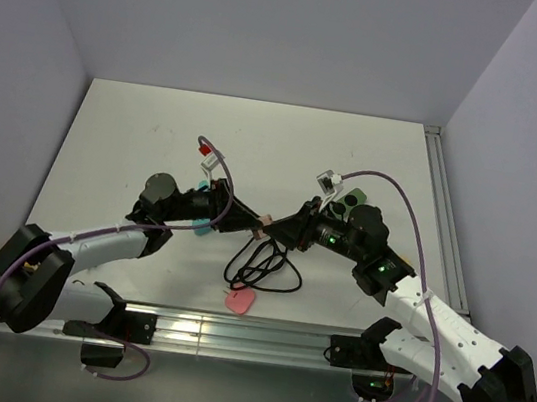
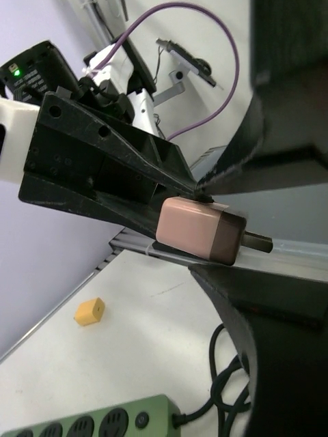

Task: Insert the plug
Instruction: Pick up the plug from the center of the board.

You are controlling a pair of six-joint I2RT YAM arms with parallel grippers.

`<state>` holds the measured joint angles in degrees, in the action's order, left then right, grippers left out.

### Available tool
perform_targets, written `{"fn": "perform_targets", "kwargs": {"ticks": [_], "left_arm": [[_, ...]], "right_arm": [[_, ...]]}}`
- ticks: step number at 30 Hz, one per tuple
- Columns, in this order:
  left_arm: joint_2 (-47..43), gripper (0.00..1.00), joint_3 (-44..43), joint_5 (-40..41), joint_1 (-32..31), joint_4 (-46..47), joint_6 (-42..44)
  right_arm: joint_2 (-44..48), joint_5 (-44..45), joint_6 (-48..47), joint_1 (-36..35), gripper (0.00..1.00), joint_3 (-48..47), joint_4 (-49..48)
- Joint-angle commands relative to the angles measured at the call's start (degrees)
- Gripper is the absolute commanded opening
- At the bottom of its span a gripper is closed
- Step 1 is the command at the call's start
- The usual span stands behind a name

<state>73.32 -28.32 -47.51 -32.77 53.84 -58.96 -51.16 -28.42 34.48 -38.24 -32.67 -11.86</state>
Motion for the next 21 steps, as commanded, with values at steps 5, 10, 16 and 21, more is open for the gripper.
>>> {"fn": "perform_targets", "kwargs": {"ticks": [5, 10, 16, 21], "left_arm": [[-2.22, 0.62, -2.45, 3.39, 0.34, -4.02, 2.10], [-2.47, 0.80, -1.48, 5.39, 2.19, -4.61, 1.73], [-5.28, 0.80, -2.09, 12.25, 3.33, -16.22, 5.08], [-7.92, 0.80, -2.89, 19.10, 3.42, -23.60, 7.63]], "right_arm": [[0.09, 2.23, -0.29, 0.97, 0.00, 0.06, 0.08], [0.79, 6.26, -0.20, 1.68, 0.00, -0.11, 2.18], [0.01, 21.27, 0.06, 3.61, 0.00, -2.40, 11.59], [-0.61, 33.05, 1.73, 4.75, 0.00, -4.07, 18.88]]}}
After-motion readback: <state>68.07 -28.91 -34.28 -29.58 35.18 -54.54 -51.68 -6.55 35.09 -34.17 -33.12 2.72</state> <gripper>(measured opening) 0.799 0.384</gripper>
